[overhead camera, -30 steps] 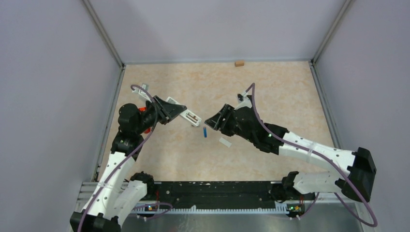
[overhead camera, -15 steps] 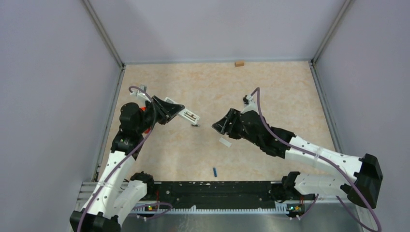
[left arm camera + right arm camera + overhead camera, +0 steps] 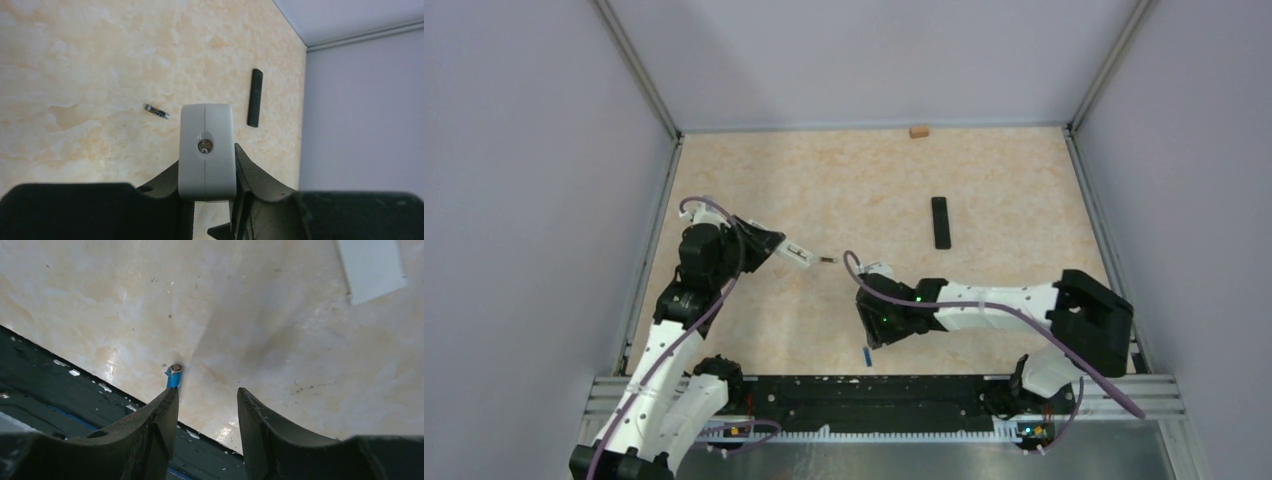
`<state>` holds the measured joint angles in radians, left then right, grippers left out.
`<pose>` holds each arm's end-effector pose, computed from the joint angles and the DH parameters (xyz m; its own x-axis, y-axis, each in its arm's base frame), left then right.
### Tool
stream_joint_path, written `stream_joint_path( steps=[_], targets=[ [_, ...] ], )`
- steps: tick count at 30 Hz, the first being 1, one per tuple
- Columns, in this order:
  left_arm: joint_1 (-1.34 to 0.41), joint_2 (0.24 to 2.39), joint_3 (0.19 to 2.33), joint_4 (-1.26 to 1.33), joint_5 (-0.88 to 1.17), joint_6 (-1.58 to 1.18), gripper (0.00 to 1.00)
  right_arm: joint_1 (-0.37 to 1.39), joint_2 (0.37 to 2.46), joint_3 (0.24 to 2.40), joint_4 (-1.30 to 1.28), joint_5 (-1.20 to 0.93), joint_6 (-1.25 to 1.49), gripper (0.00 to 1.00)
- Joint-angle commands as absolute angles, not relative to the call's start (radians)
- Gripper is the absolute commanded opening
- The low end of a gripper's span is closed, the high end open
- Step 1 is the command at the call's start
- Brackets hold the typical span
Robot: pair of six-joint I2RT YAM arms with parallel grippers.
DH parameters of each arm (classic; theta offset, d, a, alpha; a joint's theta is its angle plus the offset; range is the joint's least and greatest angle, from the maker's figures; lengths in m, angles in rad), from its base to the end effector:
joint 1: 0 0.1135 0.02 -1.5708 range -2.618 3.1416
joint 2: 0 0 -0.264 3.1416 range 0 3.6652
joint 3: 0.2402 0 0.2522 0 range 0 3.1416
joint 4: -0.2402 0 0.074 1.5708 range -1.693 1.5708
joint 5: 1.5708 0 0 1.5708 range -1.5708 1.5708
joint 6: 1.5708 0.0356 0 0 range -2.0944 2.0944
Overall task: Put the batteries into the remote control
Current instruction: Pick up the battery from the center of the board.
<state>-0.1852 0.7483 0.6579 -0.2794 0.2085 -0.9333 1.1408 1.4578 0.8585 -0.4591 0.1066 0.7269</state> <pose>0.1730 -0.0399 0.2914 -0.5087 -0.7046 -0.4948 -0.0653 0.6047 -0.7938 0.1202 0.2529 0.1918 -0.8577 -0.2850 -0.4280 -0.4176 0.8716 0.2565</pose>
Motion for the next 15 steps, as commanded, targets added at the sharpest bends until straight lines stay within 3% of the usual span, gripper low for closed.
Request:
stream_joint_path(
  steps=[1,8,15],
  targets=[
    [-0.181,0.694,0.659,-0.32,0.068,-0.884,0.0,1.219,1.591,0.982,-0.532,0.147,0.704,0.48],
    [-0.179,0.652,0.664,-0.365,0.024,-0.853,0.0,1.293,1.712,1.053,-0.559,0.159,0.729,0.47],
    [-0.177,0.644,0.657,-0.37,0.026,-0.847,0.0,1.321,1.764,1.101,-0.617,0.191,0.746,0.38]
  ],
)
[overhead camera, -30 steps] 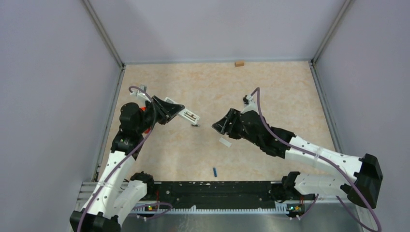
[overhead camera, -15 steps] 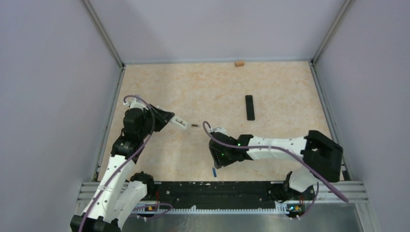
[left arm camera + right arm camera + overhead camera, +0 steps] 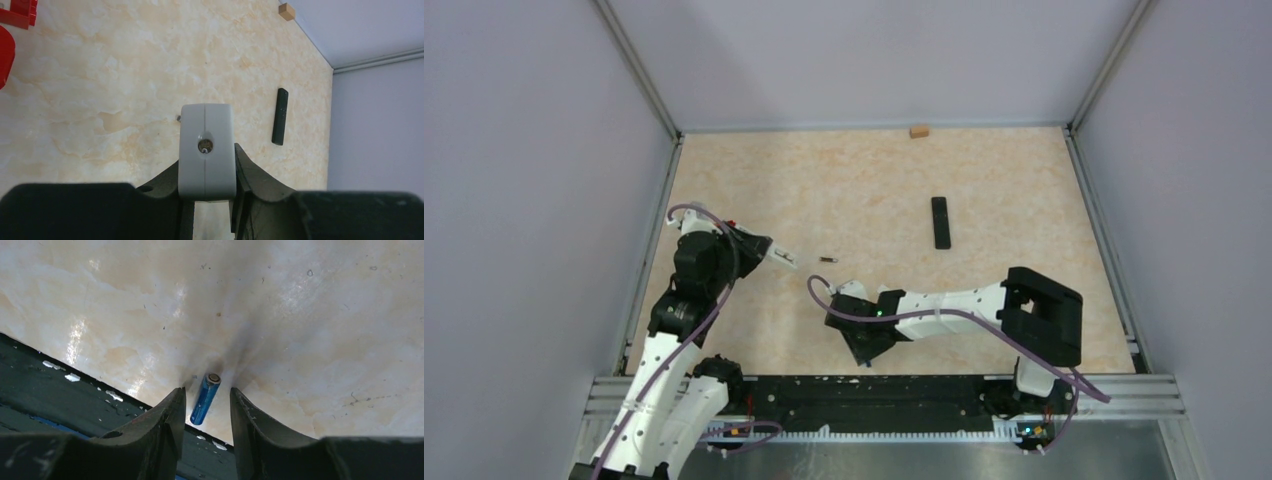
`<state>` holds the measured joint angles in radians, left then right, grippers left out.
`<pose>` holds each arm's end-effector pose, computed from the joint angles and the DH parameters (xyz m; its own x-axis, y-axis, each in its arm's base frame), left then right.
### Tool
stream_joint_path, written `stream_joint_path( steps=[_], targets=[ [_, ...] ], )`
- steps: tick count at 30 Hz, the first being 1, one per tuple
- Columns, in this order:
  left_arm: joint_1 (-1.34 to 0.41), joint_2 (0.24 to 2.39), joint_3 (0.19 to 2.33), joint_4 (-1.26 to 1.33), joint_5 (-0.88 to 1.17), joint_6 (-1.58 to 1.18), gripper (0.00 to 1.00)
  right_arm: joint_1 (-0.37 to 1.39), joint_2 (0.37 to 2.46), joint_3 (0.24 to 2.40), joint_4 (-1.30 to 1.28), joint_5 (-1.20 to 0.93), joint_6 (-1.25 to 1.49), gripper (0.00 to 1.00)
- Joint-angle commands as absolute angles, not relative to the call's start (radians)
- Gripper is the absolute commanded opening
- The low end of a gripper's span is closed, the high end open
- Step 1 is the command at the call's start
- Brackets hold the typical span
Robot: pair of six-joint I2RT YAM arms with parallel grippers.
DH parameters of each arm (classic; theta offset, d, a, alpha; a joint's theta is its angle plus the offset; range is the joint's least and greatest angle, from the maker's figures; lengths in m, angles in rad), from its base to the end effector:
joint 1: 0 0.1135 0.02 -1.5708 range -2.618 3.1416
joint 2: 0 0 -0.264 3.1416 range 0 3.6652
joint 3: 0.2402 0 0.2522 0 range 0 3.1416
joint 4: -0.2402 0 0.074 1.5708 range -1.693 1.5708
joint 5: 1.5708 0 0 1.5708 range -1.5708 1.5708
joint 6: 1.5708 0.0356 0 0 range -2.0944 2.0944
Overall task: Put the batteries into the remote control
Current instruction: Pick up the battery from the center of the board.
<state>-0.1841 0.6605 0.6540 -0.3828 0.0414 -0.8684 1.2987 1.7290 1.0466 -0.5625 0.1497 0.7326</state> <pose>0.1553 -0.0304 0.2923 -0.4094 -0.6995 -0.5857 -0.1423 0.6831 -0.7163 0.0923 0.3111 0.1628 -0.8177 -0.4699 -0.3325 -0.5282 0.8421 0.1091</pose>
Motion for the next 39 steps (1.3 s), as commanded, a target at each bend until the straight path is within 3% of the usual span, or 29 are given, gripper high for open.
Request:
stream_joint_path(
  steps=[1,8,13,15,20,25,31,39],
  targets=[
    [-0.176,0.643,0.656,-0.37,0.025,-0.845,0.0,1.324,1.771,1.108,-0.627,0.192,0.748,0.37],
    [-0.175,0.641,0.657,-0.371,0.027,-0.843,0.0,1.342,1.802,1.128,-0.692,0.2,0.759,0.26],
    [-0.173,0.639,0.651,-0.368,0.032,-0.849,0.0,1.342,1.793,1.116,-0.703,0.254,0.78,0.04],
    [-0.173,0.636,0.649,-0.368,0.036,-0.848,0.0,1.342,1.763,1.106,-0.682,0.287,0.786,0.0],
    [-0.173,0.621,0.65,-0.362,0.093,-0.832,0.0,1.342,1.573,1.034,-0.562,0.425,0.758,0.0],
    [-0.173,0.623,0.659,-0.328,0.276,-0.791,0.0,1.342,1.264,0.881,-0.259,0.5,0.602,0.0],
    [-0.175,0.655,0.66,-0.254,0.554,-0.788,0.0,1.341,0.923,0.701,0.205,0.334,0.348,0.0],
    [-0.176,0.672,0.625,-0.03,0.825,-0.861,0.0,1.341,0.831,0.708,0.318,0.21,0.215,0.0]
  ],
)
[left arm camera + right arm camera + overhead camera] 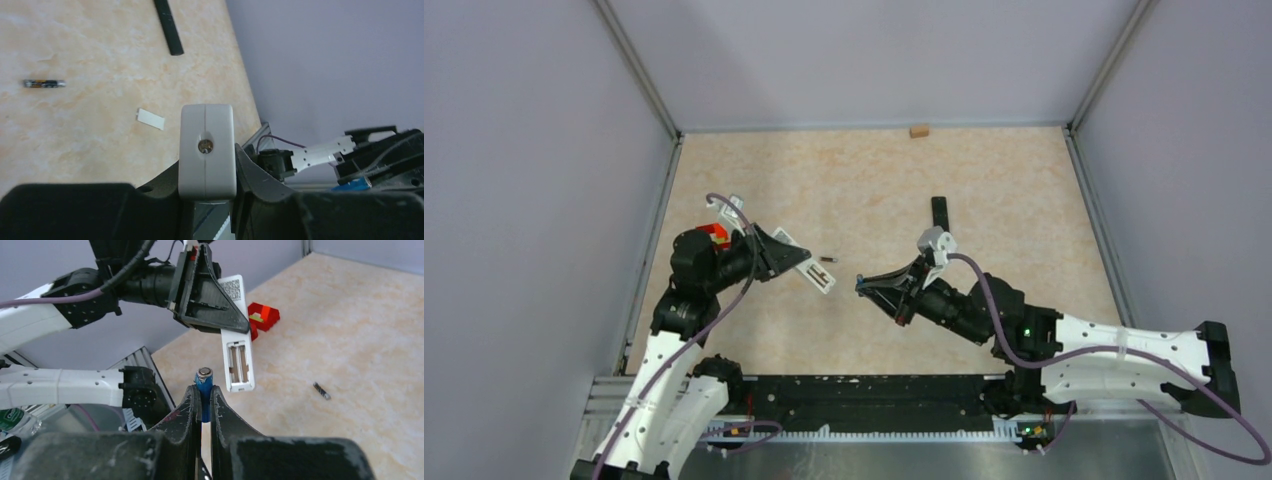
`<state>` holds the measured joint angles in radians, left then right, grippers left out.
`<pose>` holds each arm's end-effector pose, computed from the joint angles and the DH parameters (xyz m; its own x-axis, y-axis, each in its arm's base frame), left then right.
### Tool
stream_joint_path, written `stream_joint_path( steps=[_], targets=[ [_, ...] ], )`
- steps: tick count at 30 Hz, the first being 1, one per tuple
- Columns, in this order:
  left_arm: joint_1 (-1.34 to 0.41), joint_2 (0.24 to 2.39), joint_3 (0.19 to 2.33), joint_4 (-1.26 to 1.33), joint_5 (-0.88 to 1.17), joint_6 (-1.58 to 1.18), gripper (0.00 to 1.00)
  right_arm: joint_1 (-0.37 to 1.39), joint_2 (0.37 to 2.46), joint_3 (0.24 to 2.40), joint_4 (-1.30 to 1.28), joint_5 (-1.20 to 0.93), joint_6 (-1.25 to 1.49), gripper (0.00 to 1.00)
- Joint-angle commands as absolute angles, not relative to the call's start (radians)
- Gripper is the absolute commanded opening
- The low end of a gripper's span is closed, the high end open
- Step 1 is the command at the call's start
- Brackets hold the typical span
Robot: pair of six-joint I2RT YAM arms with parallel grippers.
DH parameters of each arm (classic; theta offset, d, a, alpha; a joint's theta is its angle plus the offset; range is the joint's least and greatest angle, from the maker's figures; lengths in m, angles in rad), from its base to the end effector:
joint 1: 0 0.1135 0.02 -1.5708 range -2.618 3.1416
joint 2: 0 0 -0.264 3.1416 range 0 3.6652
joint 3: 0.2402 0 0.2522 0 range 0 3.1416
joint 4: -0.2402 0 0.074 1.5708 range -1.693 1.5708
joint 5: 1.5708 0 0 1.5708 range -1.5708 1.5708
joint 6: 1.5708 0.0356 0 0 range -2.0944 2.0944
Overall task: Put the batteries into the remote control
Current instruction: Pick up the battery from the center of the board, then load the battery into the remote control.
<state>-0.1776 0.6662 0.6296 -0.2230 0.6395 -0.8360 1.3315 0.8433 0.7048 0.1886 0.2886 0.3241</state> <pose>0.1523 -0.0489 0.3013 -0.6958 -0.4800 -0.5343 0.2882 0.4948 -0.8198 0.0580 0.1951 0.3417 -0.2639 0.2064 -0.9422 -0.8227 0.4617 0.3316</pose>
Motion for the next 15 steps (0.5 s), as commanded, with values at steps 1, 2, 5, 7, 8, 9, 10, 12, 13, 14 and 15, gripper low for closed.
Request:
stream_joint_path(
  steps=[1,2,5,7,8,9,10,12,13,14,15],
  targets=[
    [-0.176,0.674,0.625,-0.014,0.837,-0.858,0.0,1.341,0.831,0.714,0.314,0.204,0.204,0.0],
    [-0.176,0.677,0.626,-0.008,0.85,-0.854,0.0,1.341,0.833,0.72,0.309,0.198,0.192,0.0],
    [-0.176,0.693,0.617,0.062,0.893,-0.843,0.0,1.341,0.853,0.745,0.265,0.2,0.16,0.0],
    [-0.176,0.698,0.592,0.129,0.906,-0.854,0.0,1.341,0.876,0.77,0.225,0.217,0.172,0.0],
    [-0.176,0.701,0.586,0.143,0.893,-0.858,0.0,1.34,0.895,0.798,0.181,0.237,0.195,0.0],
    [-0.176,0.708,0.581,0.147,0.881,-0.859,0.0,1.34,0.921,0.839,0.118,0.267,0.222,0.0],
    [-0.176,0.715,0.578,0.147,0.874,-0.861,0.0,1.34,0.954,0.893,0.04,0.301,0.259,0.0],
    [-0.176,0.732,0.571,0.148,0.864,-0.876,0.0,1.34,1.033,1.005,-0.131,0.374,0.341,0.0],
    [-0.176,0.738,0.567,0.151,0.861,-0.891,0.0,1.339,1.072,1.064,-0.207,0.4,0.377,0.0],
    [-0.176,0.744,0.563,0.151,0.857,-0.912,0.0,1.339,1.114,1.117,-0.289,0.423,0.412,0.0],
    [-0.178,0.751,0.563,0.15,0.85,-0.932,0.0,1.34,1.147,1.167,-0.358,0.436,0.445,0.0]
  ],
)
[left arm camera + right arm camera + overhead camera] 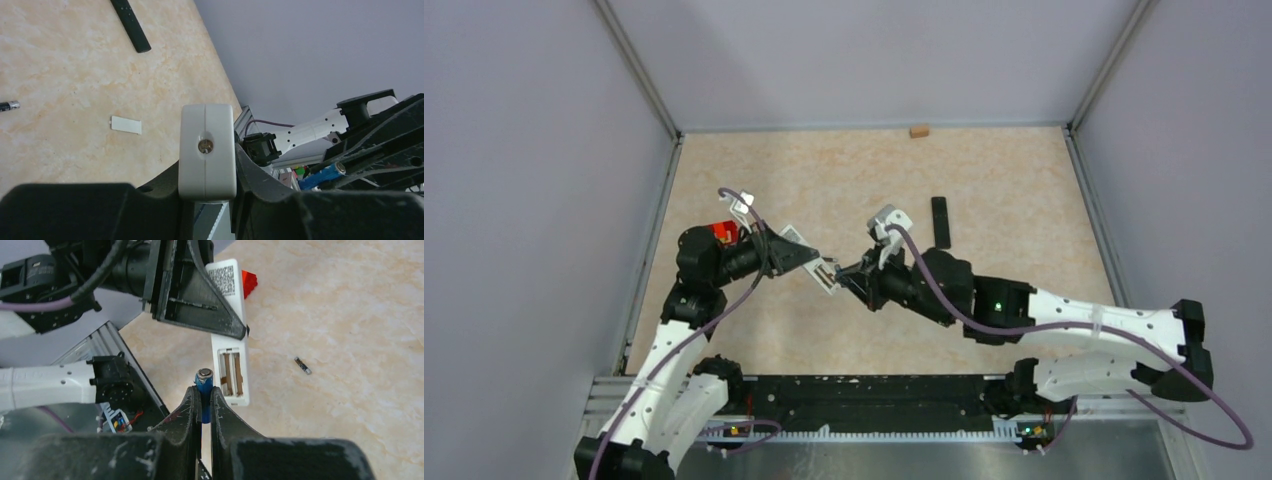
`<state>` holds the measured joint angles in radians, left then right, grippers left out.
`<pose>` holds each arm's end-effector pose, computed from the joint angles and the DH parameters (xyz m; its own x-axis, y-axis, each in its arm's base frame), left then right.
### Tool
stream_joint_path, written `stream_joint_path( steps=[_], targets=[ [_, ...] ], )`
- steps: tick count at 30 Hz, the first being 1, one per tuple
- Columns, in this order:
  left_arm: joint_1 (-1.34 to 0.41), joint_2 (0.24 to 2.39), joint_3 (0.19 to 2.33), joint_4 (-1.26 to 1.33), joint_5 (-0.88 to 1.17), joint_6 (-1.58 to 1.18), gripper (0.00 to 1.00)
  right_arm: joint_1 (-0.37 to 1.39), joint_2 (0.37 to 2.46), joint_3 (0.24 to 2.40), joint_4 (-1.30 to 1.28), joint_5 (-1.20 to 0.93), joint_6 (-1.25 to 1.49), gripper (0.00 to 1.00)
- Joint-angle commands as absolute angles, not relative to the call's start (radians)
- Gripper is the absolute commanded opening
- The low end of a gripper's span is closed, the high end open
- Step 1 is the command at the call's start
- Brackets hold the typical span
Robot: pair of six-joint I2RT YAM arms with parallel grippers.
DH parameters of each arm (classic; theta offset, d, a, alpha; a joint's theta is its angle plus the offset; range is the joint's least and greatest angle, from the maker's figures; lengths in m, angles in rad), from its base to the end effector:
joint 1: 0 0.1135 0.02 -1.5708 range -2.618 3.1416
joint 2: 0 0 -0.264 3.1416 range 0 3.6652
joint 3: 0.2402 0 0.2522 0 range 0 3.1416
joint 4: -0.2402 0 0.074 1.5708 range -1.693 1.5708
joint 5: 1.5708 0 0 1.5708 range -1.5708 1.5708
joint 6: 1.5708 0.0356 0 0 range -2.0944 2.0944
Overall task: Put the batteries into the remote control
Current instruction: Load the battery into the remote control.
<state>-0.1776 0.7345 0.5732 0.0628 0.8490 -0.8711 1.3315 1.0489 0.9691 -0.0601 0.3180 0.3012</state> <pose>0.1651 -0.0568 0.3007 -0.7141 -0.3854 -0.5844 0.4746 0.3471 -0.8089 0.0687 0.2345 0.3676 -0.2836 0.0267 -0.9586 -0.8014 0.5424 0.2521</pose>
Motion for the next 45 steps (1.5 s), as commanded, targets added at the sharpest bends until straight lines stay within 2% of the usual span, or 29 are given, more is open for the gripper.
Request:
stream_joint_path(
  steps=[1,8,18,45],
  targets=[
    [-0.178,0.759,0.563,0.145,0.846,-0.957,0.0,1.34,1.178,1.202,-0.413,0.429,0.462,0.0],
    [-0.179,0.807,0.552,0.098,0.844,-1.035,0.0,1.288,1.364,1.383,-0.602,0.315,0.485,0.0],
    [-0.181,0.834,0.526,0.098,0.888,-1.052,0.0,1.254,1.444,1.436,-0.701,0.328,0.442,0.03],
    [-0.181,0.871,0.549,0.126,0.973,-1.065,0.0,1.253,1.532,1.431,-0.604,0.309,0.268,0.1]
  ],
)
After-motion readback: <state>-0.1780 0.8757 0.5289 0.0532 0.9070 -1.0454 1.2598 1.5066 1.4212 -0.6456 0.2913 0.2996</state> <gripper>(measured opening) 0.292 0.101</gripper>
